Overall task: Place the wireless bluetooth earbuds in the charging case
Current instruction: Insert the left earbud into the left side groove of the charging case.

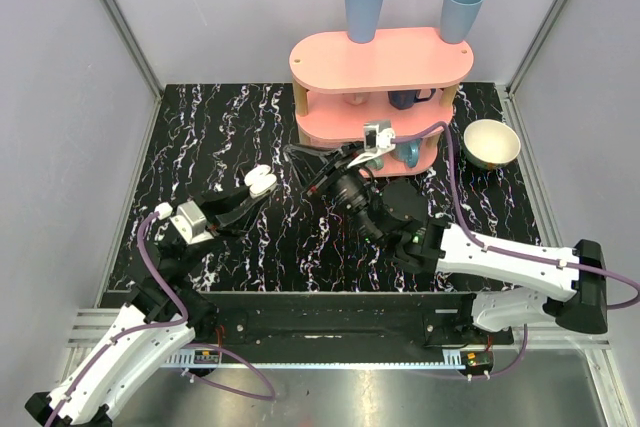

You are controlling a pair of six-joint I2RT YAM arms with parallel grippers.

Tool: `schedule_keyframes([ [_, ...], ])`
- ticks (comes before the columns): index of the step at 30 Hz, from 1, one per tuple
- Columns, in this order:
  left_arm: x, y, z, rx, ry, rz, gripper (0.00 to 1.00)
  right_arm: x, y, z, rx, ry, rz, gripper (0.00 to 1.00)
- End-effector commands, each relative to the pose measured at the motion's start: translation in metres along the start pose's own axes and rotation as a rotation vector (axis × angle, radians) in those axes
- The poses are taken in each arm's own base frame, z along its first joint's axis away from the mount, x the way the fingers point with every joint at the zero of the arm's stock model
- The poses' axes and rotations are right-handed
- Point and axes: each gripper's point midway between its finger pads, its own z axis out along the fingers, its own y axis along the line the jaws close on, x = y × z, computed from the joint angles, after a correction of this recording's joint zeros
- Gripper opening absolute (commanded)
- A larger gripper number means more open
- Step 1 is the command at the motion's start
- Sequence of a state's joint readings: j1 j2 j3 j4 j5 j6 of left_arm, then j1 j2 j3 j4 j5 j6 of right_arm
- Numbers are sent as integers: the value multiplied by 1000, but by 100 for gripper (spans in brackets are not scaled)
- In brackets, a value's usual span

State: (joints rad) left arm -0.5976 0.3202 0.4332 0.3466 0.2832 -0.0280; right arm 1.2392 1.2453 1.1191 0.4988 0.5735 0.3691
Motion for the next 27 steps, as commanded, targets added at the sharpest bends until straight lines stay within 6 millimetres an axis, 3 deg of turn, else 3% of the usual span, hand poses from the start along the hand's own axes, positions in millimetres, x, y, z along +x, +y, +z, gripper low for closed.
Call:
schedule_keyframes([
  [1,-23,-4,0,18,-80,10,0,-23,34,1,-97,-69,17,13],
  [15,-25,2,-2,-23,-82,-5,0,2,64,-2,-173,-2,-13,12],
  [27,-24,5,-4,-41,-97,-5,0,27,68,0,-192,66,-17,10],
])
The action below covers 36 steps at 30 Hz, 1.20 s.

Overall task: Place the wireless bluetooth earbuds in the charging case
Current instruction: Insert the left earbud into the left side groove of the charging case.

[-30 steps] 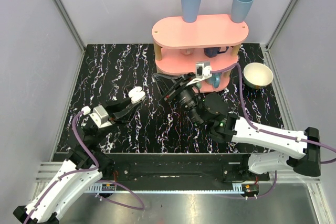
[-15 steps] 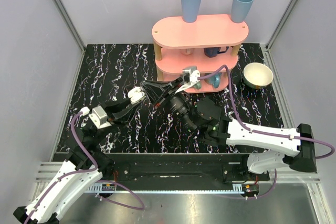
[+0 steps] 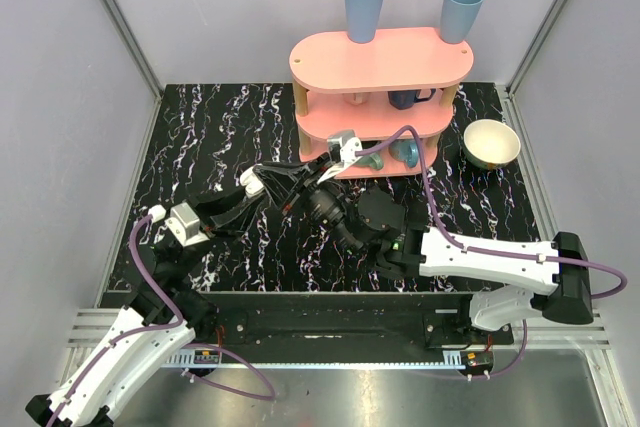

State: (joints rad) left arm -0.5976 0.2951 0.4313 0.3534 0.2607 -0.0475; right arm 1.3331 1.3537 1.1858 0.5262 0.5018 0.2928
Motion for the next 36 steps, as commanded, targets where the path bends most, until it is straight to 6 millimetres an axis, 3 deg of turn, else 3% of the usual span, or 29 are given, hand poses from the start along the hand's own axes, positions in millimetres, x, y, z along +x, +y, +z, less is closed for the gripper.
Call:
schedule_keyframes([
  [1,-16,3,0,-20,-69,6,0,-17,21,1,-66,-21,40,10],
  [11,-21,4,-2,-29,-79,10,0,-1,26,2,-85,21,48,9],
  [36,-27,2,-2,-21,-104,-2,0,16,24,6,-71,56,39,9],
])
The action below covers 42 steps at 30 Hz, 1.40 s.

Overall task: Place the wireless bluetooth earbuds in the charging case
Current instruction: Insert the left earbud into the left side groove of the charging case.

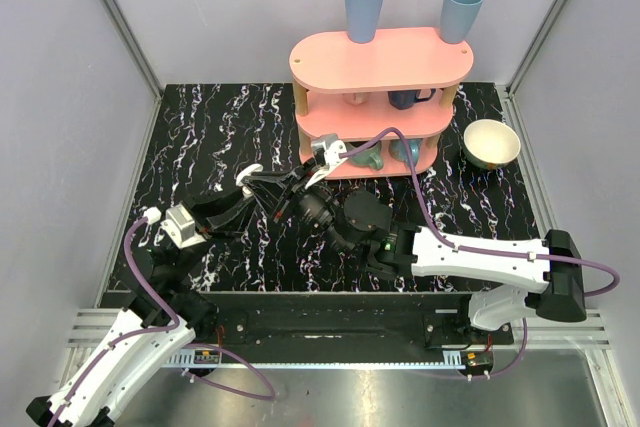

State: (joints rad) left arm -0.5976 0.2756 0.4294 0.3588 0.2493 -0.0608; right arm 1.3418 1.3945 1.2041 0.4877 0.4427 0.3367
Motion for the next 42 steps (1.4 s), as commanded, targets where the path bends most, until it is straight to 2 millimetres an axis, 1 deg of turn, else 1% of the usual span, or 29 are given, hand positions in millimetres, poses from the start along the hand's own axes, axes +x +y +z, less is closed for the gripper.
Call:
schedule_keyframes([
  [1,-21,1,0,-10,-83,5,0,-11,14,4,-28,-22,19,9],
  [9,-26,1,0,-15,-106,0,0,-7,12,7,-20,-18,5,9],
  [13,-25,2,-1,-20,-115,-11,0,-5,11,7,-17,-20,0,8],
  [17,-26,3,-3,-27,-122,-10,0,-8,7,6,1,-27,-9,8],
  [25,-30,3,-3,-31,-133,-6,0,-14,5,5,11,-44,-23,8],
  [30,-31,3,-3,-32,-135,-14,0,-12,5,5,7,-43,-23,8],
  [33,-32,6,-3,-47,-148,-19,0,-12,7,4,-3,-39,-24,8],
  [38,-37,11,-5,-80,-173,-25,0,-11,5,1,1,-33,-20,8],
  [42,-37,11,-4,-80,-175,-23,0,-8,3,0,6,-23,-24,8],
])
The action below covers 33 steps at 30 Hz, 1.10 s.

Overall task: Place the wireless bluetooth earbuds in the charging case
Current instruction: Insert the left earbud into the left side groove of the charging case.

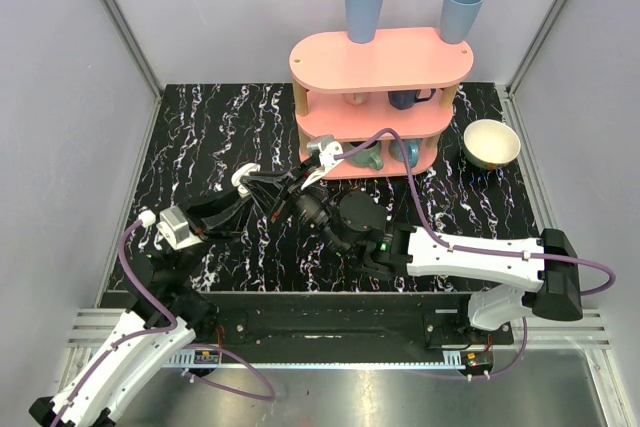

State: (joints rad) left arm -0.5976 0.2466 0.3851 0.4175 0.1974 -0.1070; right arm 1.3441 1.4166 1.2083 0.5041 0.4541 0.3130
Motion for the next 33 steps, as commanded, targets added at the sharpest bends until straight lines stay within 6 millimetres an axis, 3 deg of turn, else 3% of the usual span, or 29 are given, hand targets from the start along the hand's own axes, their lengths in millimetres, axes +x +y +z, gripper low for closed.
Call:
schedule_keyframes([
  [1,-36,3,2,-27,-130,11,0,-13,6,-4,-3,-20,5,8],
  [22,-32,-4,5,20,-118,13,0,-18,8,-1,-3,-35,20,9],
  [33,-38,-2,2,6,-133,24,0,-6,-2,3,56,21,-34,11],
])
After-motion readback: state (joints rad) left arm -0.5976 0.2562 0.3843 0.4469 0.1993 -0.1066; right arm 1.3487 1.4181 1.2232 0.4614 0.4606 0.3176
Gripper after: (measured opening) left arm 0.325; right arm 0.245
